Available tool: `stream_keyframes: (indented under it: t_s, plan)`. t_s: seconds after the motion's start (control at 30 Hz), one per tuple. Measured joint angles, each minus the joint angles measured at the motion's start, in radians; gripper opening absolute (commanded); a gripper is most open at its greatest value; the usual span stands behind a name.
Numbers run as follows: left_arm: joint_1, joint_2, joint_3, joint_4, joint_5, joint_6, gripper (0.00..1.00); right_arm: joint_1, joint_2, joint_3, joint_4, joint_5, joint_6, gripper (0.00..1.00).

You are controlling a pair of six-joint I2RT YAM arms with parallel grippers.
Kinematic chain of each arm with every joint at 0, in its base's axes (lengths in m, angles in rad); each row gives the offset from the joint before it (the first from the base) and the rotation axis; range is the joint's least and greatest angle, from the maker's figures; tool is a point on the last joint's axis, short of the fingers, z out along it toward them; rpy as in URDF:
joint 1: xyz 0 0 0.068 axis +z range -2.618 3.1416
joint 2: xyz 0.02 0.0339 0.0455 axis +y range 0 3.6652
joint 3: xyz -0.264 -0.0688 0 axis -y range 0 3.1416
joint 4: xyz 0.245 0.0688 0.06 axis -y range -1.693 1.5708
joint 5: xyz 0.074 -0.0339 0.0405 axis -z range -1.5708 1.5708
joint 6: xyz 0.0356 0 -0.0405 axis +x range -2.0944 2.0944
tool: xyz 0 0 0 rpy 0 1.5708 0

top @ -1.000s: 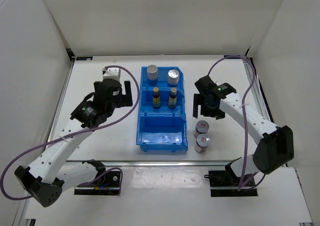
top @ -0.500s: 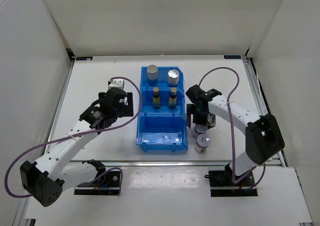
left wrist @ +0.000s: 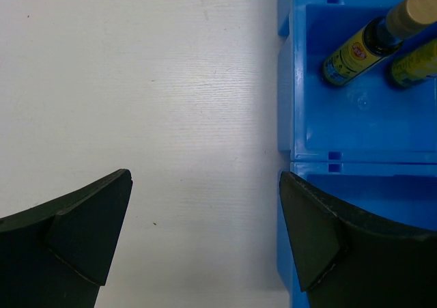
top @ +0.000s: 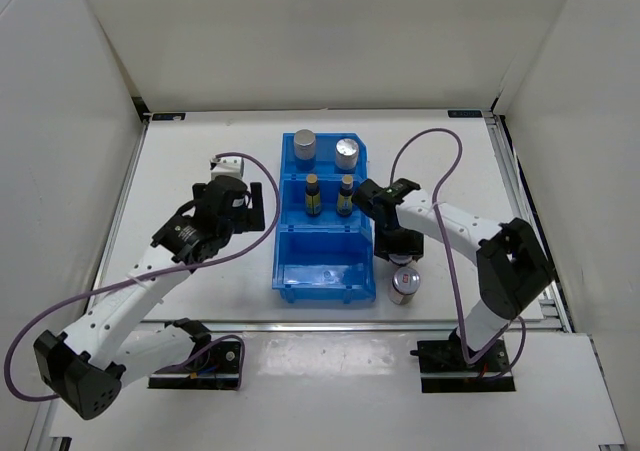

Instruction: Organize the condiment bottles

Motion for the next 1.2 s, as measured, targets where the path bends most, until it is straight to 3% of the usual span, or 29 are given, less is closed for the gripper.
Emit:
stream_keyframes:
  t_s: [0.07, 0.23, 0.4, 0.9, 1.2]
  plan:
    - [0.0, -0.02, 0.0, 0.001, -0.002, 0.0, 1.0, 0.031, -0.008, 0.043, -0.066, 0.065, 0.037, 0.01]
    - [0.0, -0.071, 0.0, 0.006, -0.016, 0.0, 1.0, 0.15, -0.082, 0.237, -0.198, 0.23, 0.114, 0.01]
    - [0.0, -0.1, 0.0, 0.007, -0.041, 0.0, 1.0, 0.241, -0.167, 0.378, -0.183, 0.286, 0.089, 0.01]
    - [0.0, -0.044, 0.0, 0.009, -0.066, 0.0, 1.0, 0.341, 0.018, 0.348, -0.039, 0.08, -0.014, 0.01]
    - [0.0, -0.033, 0.0, 0.01, -0.066, 0.0, 1.0, 0.278, 0.087, 0.181, 0.132, -0.078, -0.031, 0.01]
